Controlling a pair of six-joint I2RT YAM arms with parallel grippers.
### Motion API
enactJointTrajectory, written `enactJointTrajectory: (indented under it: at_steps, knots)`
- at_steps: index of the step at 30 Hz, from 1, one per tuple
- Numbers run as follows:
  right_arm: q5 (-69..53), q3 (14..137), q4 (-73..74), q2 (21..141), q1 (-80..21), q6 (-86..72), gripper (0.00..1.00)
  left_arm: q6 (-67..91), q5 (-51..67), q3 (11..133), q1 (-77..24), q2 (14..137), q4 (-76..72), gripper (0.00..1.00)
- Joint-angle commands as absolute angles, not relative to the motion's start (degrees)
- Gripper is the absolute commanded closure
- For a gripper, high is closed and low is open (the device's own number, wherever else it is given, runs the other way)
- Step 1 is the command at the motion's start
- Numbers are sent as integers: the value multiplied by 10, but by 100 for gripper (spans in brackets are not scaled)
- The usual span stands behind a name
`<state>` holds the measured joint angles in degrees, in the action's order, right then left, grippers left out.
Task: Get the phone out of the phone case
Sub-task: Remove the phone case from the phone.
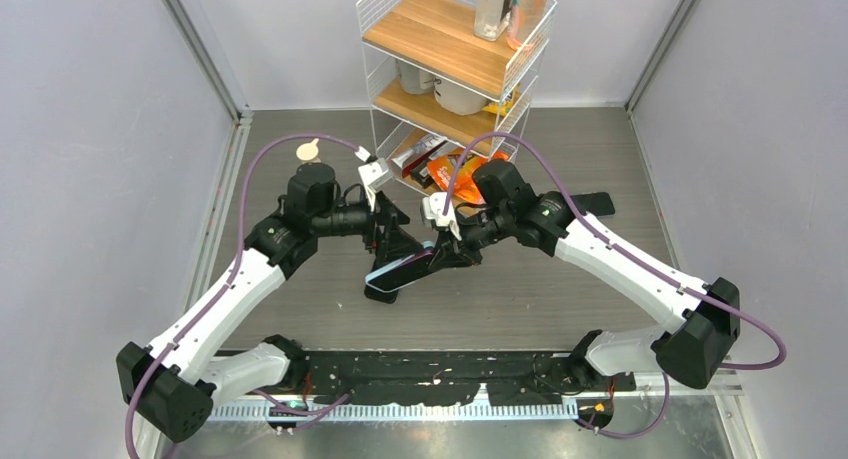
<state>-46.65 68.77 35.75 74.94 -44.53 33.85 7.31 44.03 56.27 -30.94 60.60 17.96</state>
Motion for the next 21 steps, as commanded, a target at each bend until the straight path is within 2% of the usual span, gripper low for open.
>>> enactJointTrajectory:
  at_steps: [1,15,21]
  knots:
    - [-488,713,325,740,-449,331,94,64,411,585,-319,614,158,19]
    - [-461,723,324,730,-448,326,94,29,399,564,-350,635,176,32]
    - [-454,726,322,730,-449,324,94,24,395,555,-364,652,177,33]
